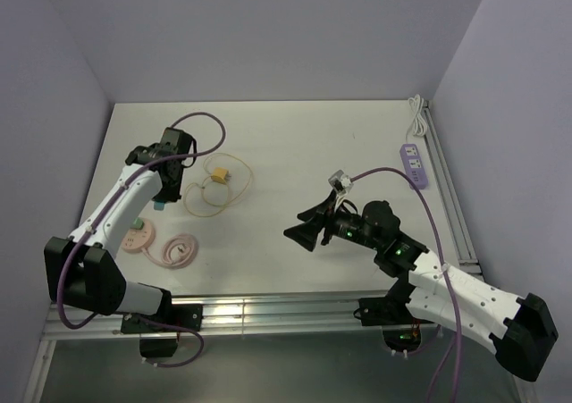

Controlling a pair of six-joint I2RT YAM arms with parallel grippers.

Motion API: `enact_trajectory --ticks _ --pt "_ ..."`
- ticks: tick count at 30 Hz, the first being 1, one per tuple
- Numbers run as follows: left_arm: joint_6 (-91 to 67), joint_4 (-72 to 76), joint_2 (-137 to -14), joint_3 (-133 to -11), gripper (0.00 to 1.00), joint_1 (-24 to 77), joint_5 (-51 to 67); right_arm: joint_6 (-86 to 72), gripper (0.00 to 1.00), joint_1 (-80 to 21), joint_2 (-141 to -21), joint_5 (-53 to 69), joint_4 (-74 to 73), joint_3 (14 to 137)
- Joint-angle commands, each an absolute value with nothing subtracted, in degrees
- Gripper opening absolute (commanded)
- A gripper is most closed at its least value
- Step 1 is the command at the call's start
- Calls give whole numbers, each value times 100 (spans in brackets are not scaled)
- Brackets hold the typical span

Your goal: Insert the plug

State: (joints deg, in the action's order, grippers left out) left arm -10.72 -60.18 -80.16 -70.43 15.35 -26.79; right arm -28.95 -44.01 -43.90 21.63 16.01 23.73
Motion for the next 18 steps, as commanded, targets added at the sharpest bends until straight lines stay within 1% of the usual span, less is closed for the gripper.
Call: enact_trajectory --ticks 1,5,8,9,10,12,18 --pt "-160 -5573 -7516 -6672 0 1521 -2856 -2646 88 -4561 -4175 1609 1468 2593" --pt "333 -5406 -7330 -6136 0 1328 -2795 -2558 90 -4789 -4096 1240 1327 2645" --pt "554 -5239 -7304 -5986 0 1257 -2435 -2505 90 -4913 -4034 1292 1336 2646" --pt "641 -5203 -7339 -5994 0 1239 -2313 -2487 90 -4930 -4025 1266 1336 2646" --pt "824 -5238 -7426 -6029 0 1161 -1937 -2470 90 -4948 -4008 1222 1327 2646" --pt "949 -5265 -7506 -6117 0 1081 -1776 -2452 90 -5010 -4017 1134 1301 2654" --pt "1063 -5247 -7725 -5924 0 950 -1836 -2408 91 -5168 -3982 862 1248 2681"
